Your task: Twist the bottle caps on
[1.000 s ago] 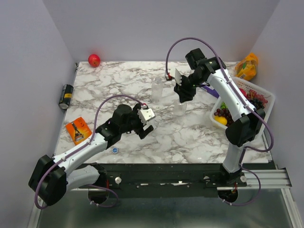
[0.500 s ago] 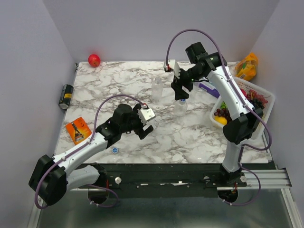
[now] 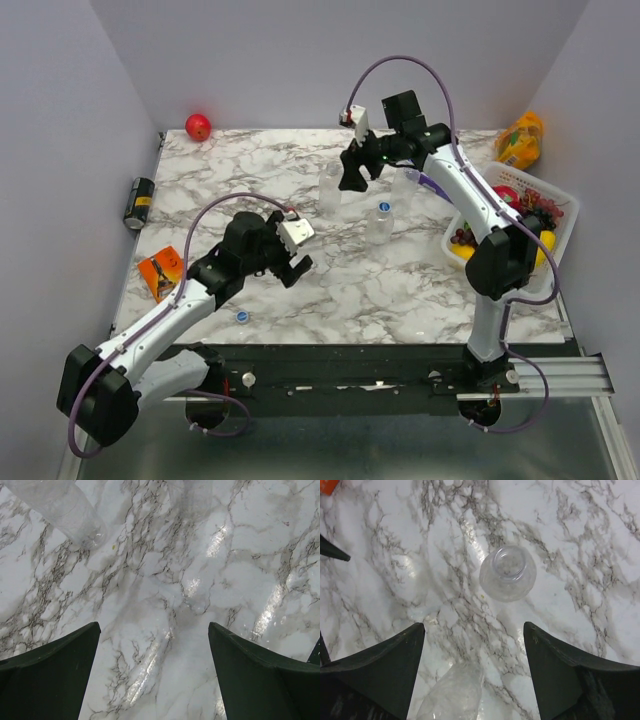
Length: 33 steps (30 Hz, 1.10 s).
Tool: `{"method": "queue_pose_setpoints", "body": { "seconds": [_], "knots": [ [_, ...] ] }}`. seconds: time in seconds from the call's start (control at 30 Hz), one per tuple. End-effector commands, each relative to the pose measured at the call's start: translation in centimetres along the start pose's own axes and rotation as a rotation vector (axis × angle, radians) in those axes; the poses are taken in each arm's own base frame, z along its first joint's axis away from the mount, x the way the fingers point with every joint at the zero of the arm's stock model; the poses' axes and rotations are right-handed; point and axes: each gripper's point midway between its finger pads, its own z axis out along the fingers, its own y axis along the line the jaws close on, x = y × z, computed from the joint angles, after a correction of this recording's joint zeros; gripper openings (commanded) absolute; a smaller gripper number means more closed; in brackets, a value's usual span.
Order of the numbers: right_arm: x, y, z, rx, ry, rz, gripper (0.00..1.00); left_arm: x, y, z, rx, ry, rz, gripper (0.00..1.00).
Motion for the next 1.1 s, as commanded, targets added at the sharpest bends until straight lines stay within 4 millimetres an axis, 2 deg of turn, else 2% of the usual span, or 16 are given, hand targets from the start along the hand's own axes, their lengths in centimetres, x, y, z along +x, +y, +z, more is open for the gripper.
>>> {"method": "queue_pose_setpoints", "body": {
  "seconds": [0.0,0.03,0.23,0.33,0.43,0.53,0.63,0.67,0.7,0.8,0.87,1.07],
  "knots": [
    [-2.8,-2.6,2.5,0.045,-0.098,0.021,0.87,0.1,1.0,-1.8,-0.04,0.028,0.003,0.98],
    [-3.3,-2.7,2.7,0.039,-0.115,0.015,0.87,0.3,1.1,-2.0,-0.045,0.035,-0.001,0.98],
    [-3.3,-2.8,5.1,-0.014,-0.164,0.024,0.86,0.7,2.9,-3.0,-0.098,0.054,-0.038,0.98],
    [-3.7,-3.3,5.8,-0.013,-0.187,0.046,0.82,0.8,4.3,-3.2,-0.141,0.048,-0.067,0.98],
    [-4.0,-3.4,6.6,-0.035,-0.201,0.042,0.72,0.8,5.5,-3.2,-0.168,0.02,-0.132,0.98],
    [-3.4,-3.1,7.3,-0.054,-0.188,0.036,0.64,0.7,5.9,-2.8,-0.163,0.013,-0.141,0.98],
    [-2.5,-2.5,7.7,-0.073,-0.166,0.031,0.46,0.4,6.0,-2.3,-0.149,-0.002,-0.136,0.98],
    [-2.3,-2.5,7.7,-0.074,-0.162,0.029,0.34,0.2,6.2,-1.9,-0.146,-0.009,-0.137,0.98],
    [-2.0,-2.3,7.8,-0.076,-0.155,0.03,0.29,0.1,6.3,-1.7,-0.146,-0.015,-0.142,0.98],
    [-3.1,-1.4,6.7,-0.099,-0.177,0.029,0.18,-0.8,6.5,-1.1,-0.139,-0.055,-0.16,0.99],
    [-5.2,-0.2,5.1,-0.133,-0.226,0.013,0.13,-1.6,7.0,-0.9,-0.151,-0.093,-0.164,0.99],
    [-9.3,3.2,1.8,-0.251,-0.336,0.053,0.11,-3.4,7.3,0.2,-0.117,-0.159,-0.175,0.99]
  ]
}}
